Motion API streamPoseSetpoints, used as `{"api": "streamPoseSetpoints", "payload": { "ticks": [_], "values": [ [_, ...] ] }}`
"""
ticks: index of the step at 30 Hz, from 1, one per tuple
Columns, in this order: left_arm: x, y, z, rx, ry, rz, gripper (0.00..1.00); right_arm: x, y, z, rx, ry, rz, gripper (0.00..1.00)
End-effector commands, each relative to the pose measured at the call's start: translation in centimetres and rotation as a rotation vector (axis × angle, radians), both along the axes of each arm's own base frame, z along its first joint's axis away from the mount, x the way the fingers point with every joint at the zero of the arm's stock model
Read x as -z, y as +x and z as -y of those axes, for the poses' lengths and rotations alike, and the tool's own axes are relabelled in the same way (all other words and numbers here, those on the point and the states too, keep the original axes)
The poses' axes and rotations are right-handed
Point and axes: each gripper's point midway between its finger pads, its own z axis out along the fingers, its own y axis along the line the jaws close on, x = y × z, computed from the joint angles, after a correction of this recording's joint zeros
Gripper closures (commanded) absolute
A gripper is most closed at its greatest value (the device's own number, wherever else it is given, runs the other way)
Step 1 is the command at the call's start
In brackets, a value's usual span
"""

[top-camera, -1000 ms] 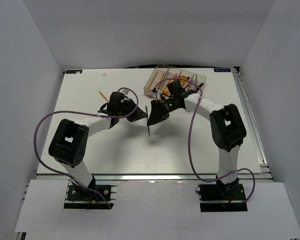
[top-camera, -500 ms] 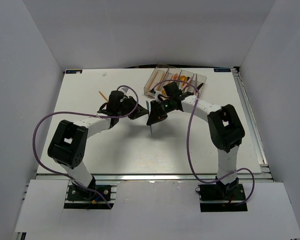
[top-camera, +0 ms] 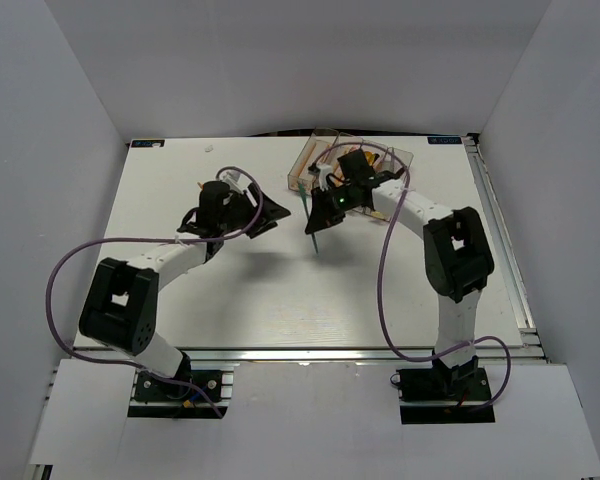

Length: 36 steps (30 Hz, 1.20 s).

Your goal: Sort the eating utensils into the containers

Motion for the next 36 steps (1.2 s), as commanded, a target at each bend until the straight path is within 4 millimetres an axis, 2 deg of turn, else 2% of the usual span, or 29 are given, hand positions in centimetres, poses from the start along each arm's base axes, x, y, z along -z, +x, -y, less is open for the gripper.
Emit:
{"api": "streamPoseSetpoints", "payload": {
  "ticks": [1,3,4,6,7,9,10,13,14,17,19,22,23,24,26,28,32,33,35,36],
  "values": [
    [-3.4,0.7,-3.0,-0.037,0.041,0.143,0.26,-5.1,5.8,3.4,0.073,-0.007,0.249,1.0],
    [-3.1,1.2,-5.0,-0.078,0.091,0.136,0.25,-6.4,8.3,5.0,0.121,-0.019,0.314,1.0],
    [-3.2,1.2,-5.6,-0.084,0.114,0.145,0.25,-6.8,9.8,6.8,0.169,-0.032,0.336,1.0],
    [-2.8,1.5,-7.4,-0.116,0.149,0.133,0.25,-7.6,12.2,8.9,0.238,-0.052,0.38,1.0],
    [-2.9,1.4,-8.0,-0.125,0.162,0.138,0.25,-7.7,13.6,10.9,0.296,-0.081,0.401,1.0],
    [-2.7,1.6,-9.7,-0.163,0.176,0.125,0.25,-7.8,15.4,12.7,0.37,-0.102,0.413,1.0],
    [-2.7,1.7,-10.7,-0.187,0.181,0.126,0.25,-8.0,16.9,14.7,0.435,-0.118,0.435,1.0],
    [-2.2,1.6,-12.1,-0.215,0.19,0.098,0.24,-7.3,19.3,17.6,0.543,-0.15,0.441,1.0],
    [-2.0,1.7,-12.8,-0.234,0.194,0.087,0.24,-6.4,19.8,18.0,0.557,-0.163,0.432,1.0],
    [-1.9,2.2,-14.2,-0.279,0.207,0.071,0.17,-4.8,20.9,19.1,0.595,-0.193,0.429,1.0],
    [-2.0,2.5,-15.0,-0.304,0.205,0.068,0.17,-3.7,21.2,19.8,0.619,-0.216,0.416,1.0],
    [-2.2,3.0,-15.2,-0.32,0.179,0.051,0.17,-1.8,21.5,20.7,0.645,-0.241,0.393,1.0],
    [-2.2,3.5,-16.5,-0.36,0.175,0.036,0.17,-1.5,21.5,21.0,0.653,-0.243,0.387,1.0],
    [-2.1,3.7,-16.8,-0.372,0.184,0.032,0.17,-1.3,21.5,21.4,0.661,-0.245,0.384,0.99],
    [-2.2,4.4,-17.4,-0.39,0.206,0.017,0.17,-0.6,21.2,21.8,0.663,-0.245,0.37,0.88],
    [-1.4,4.8,-17.7,-0.4,0.219,-0.015,0.17,-0.4,20.9,21.7,0.672,-0.221,0.34,0.83],
    [-0.4,5.8,-18.4,-0.436,0.232,-0.067,0.18,-1.2,20.3,21.4,0.659,-0.194,0.338,0.63],
    [-0.4,6.1,-18.5,-0.445,0.233,-0.073,0.19,-1.1,20.1,21.3,0.657,-0.185,0.328,0.6],
    [0.9,6.5,-18.9,-0.462,0.243,-0.118,0.22,-1.8,20.0,21.3,0.657,-0.17,0.329,0.56],
    [0.8,7.1,-19.1,-0.472,0.245,-0.12,0.24,-2.1,19.9,21.3,0.658,-0.158,0.327,0.55]
  ]
}}
